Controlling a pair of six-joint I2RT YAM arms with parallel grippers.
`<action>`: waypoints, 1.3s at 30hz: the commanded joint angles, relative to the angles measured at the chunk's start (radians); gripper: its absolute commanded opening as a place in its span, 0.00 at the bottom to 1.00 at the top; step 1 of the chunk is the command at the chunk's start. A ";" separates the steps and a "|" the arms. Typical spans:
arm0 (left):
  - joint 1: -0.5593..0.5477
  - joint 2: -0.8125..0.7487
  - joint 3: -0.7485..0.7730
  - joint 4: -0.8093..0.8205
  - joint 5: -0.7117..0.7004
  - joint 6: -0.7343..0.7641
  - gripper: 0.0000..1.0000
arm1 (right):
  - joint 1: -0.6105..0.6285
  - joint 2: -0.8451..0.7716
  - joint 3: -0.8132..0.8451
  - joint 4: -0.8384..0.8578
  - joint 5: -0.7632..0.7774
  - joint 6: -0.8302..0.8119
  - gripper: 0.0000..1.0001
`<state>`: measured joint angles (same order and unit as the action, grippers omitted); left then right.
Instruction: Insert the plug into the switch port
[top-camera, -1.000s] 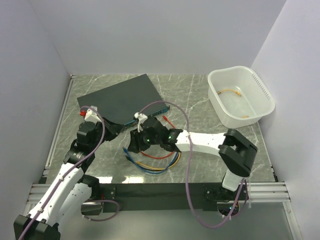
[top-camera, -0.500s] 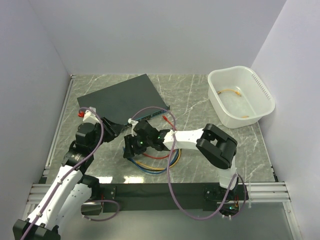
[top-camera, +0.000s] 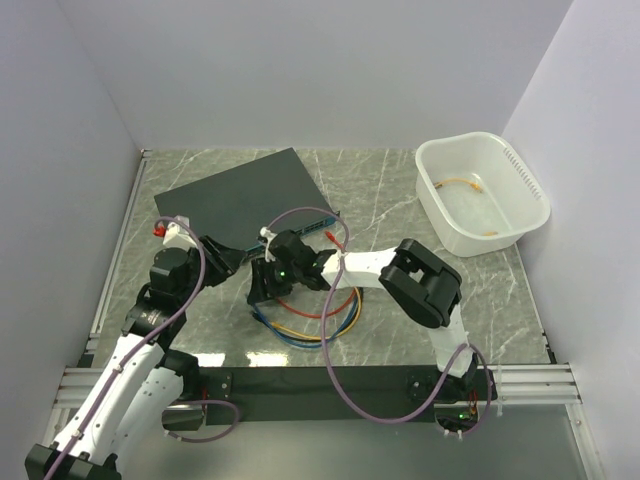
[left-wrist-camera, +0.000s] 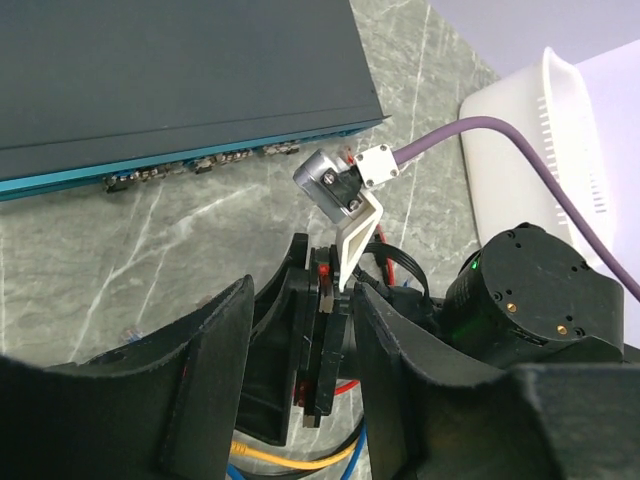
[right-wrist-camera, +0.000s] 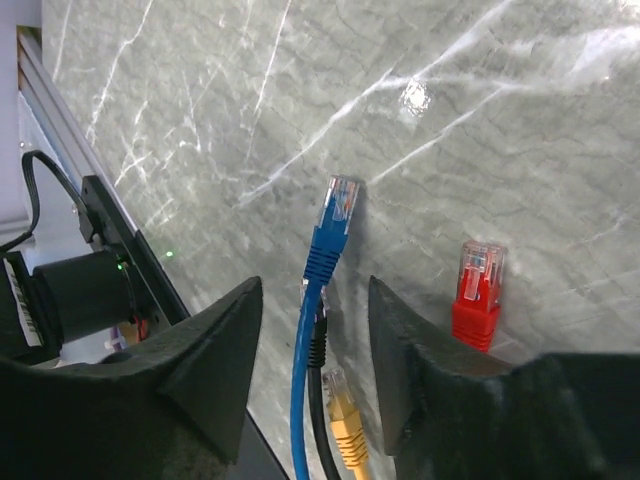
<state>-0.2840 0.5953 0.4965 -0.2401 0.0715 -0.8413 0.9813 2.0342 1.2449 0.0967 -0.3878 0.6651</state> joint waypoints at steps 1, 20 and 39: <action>-0.003 -0.012 0.040 0.005 -0.018 0.028 0.50 | 0.002 0.018 0.042 0.020 -0.016 0.016 0.52; -0.003 -0.014 0.034 0.004 -0.029 0.036 0.49 | 0.005 0.086 0.087 0.017 -0.033 0.037 0.40; -0.003 0.044 0.086 0.013 -0.070 0.047 0.65 | 0.010 -0.044 0.064 -0.043 0.016 -0.027 0.01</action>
<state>-0.2848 0.6212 0.5117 -0.2543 0.0292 -0.8188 0.9844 2.1063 1.3037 0.0753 -0.4026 0.6865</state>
